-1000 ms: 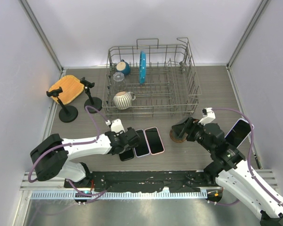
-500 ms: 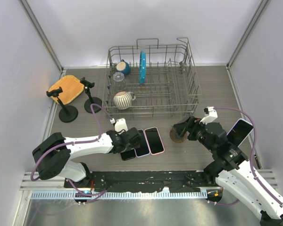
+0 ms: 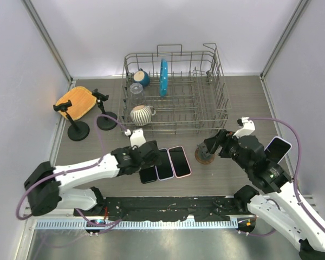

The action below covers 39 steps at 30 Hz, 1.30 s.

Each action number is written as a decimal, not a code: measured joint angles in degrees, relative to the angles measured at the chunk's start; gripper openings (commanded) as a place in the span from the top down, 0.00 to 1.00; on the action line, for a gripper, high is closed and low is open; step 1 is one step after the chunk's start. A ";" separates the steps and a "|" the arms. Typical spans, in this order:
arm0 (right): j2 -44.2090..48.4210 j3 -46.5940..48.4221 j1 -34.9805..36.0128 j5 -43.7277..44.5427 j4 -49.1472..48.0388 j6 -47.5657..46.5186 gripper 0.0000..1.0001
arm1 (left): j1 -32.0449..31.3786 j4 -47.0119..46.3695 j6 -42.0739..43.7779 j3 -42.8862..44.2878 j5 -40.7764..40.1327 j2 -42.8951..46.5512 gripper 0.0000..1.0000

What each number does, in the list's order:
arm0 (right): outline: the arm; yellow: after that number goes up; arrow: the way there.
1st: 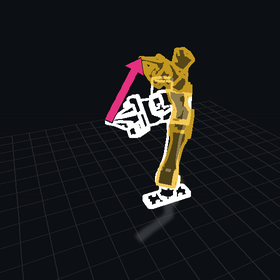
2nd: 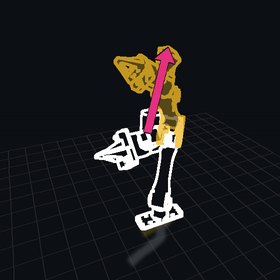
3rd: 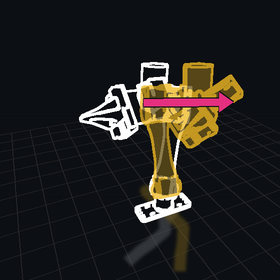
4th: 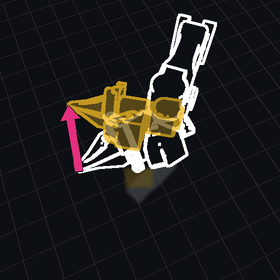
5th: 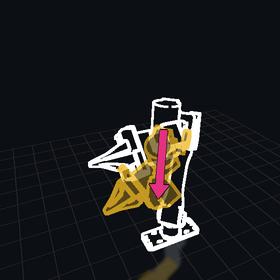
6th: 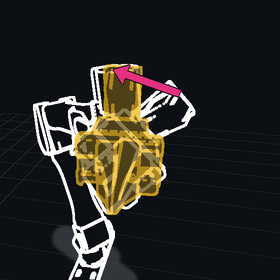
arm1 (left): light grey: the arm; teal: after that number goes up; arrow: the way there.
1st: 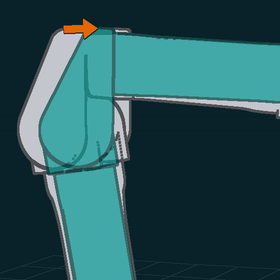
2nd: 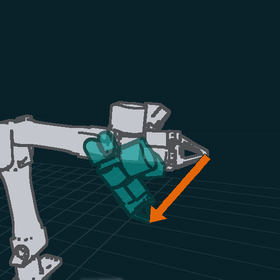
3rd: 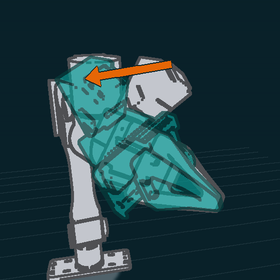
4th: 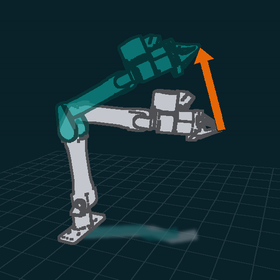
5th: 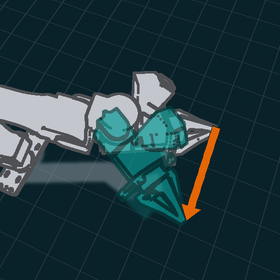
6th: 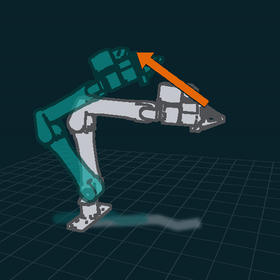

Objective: Remove the phone from the phone stand

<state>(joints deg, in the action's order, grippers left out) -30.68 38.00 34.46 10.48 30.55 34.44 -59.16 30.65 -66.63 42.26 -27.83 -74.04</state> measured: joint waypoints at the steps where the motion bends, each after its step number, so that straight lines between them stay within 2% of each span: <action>1: -0.59 1.42 0.00 0.94 1.40 -0.52 0.20 | 0.13 0.61 0.90 0.94 -0.52 2.12 0.00; 5: -4.94 9.03 0.00 5.73 8.00 -2.40 0.17 | 2.27 4.22 5.31 6.75 -2.25 11.23 0.00; 12: -15.28 20.94 -0.02 18.23 18.86 -3.52 0.13 | 11.32 11.23 17.03 17.27 -4.55 20.87 0.00; 18: -23.10 27.23 -3.28 31.41 25.44 -3.65 0.10 | 15.72 12.04 26.77 16.41 -9.11 26.95 0.00; 21: -24.74 27.89 -12.22 32.04 25.16 -5.35 0.10 | 16.61 9.68 30.05 11.74 -10.21 29.99 0.00; 23: -25.68 27.87 -22.25 30.03 23.98 -6.88 0.10 | 17.00 9.38 31.56 9.22 -10.16 31.23 0.00; 25: -26.36 27.71 -28.79 30.05 23.50 -7.19 0.10 | 17.31 8.98 32.76 8.00 -10.08 31.69 0.00; 31: -25.68 24.81 -36.41 33.35 20.81 -5.68 0.09 | 18.82 7.19 34.97 5.33 -9.53 33.03 0.00; 39: -21.94 14.78 -46.10 36.76 17.09 0.04 0.09 | 19.45 5.84 35.87 4.66 -8.98 34.58 0.00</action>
<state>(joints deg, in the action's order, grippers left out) -52.62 52.77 -11.64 47.24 47.64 34.48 -39.70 36.49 -30.76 46.92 -36.82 -39.46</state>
